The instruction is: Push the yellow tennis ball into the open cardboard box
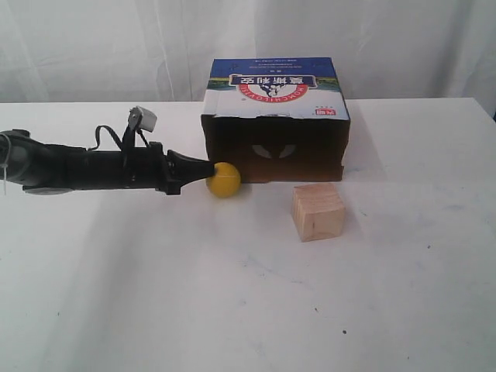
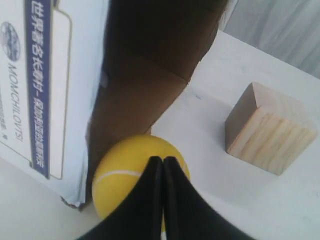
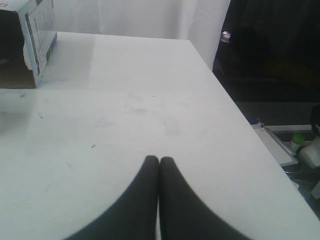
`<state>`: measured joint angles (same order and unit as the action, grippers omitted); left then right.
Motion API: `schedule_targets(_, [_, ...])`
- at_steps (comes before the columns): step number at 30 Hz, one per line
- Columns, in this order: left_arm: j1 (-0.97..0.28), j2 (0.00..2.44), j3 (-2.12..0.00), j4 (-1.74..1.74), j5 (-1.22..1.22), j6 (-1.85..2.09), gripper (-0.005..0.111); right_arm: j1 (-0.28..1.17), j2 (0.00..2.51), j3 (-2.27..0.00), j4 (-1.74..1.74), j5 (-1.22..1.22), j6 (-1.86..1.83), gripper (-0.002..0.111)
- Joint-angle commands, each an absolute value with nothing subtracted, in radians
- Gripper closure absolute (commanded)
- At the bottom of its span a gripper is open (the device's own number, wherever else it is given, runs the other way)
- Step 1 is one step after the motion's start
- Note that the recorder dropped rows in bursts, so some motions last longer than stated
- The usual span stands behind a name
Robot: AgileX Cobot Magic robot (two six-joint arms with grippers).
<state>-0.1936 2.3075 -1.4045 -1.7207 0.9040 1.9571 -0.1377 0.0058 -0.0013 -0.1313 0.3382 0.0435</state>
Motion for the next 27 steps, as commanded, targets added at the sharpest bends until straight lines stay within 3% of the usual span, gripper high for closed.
schedule_targets(1, [-0.194, 2.315, -1.444, -1.712, 0.915, 1.967, 0.107, -0.141, 0.0, 0.0, -0.131, 0.336, 0.041, 0.108])
schedule_targets(16, [-0.151, 2.303, -1.476, -1.486, 1.206, 1.807, 0.107, -0.141, 0.0, 0.0, -0.131, 0.336, 0.041, 0.108])
schedule_targets(27, [-0.211, 2.328, -1.476, -1.432, 0.898, 1.763, 0.107, -0.141, 0.0, 0.0, -0.131, 0.336, 0.041, 0.108])
